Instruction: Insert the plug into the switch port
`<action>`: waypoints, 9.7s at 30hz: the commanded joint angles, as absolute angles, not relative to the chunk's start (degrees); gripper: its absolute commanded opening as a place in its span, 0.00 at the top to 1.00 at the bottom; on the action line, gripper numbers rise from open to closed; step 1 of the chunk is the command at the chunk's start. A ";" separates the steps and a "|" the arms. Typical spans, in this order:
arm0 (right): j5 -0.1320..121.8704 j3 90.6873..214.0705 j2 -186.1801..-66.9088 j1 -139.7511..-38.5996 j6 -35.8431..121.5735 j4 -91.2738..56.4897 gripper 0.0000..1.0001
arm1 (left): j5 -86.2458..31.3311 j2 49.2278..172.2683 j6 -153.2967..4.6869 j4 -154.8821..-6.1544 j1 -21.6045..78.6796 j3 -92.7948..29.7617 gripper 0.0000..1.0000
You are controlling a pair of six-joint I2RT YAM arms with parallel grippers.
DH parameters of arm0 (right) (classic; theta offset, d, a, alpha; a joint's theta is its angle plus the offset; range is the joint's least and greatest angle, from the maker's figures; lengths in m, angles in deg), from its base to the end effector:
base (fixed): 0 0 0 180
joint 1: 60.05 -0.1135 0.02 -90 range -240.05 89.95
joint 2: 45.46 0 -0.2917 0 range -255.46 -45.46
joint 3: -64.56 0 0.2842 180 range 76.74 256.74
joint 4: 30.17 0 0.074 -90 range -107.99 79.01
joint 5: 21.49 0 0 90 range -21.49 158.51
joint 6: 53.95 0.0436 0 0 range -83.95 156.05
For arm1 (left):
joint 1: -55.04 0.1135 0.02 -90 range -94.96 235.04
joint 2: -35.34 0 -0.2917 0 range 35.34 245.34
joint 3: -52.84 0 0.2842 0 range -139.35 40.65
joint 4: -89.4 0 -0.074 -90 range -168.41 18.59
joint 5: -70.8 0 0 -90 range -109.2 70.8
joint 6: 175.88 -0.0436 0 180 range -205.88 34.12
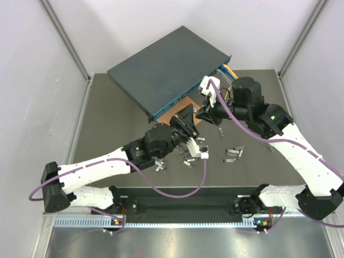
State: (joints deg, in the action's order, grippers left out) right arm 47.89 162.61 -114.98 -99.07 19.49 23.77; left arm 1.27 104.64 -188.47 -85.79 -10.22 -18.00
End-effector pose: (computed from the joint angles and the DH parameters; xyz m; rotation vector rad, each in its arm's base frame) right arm 0.2011 0.1828 0.4732 -1.1493 1.6817 0.6101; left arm 0.1459 -0.2803 0.3875 1.6201 0.4570 0.7854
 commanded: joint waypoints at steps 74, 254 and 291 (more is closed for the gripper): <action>62.18 168.41 -128.52 -95.56 21.72 17.17 1.00 | -55.58 102.93 -11.88 -111.29 61.98 -5.14 0.35; 67.28 168.33 -129.75 -98.37 30.07 15.76 1.00 | -55.32 104.16 -15.31 -107.86 58.64 -7.34 1.00; 65.26 170.61 -130.98 -97.49 32.45 15.50 1.00 | -55.23 104.07 -15.31 -108.12 58.73 -6.81 1.00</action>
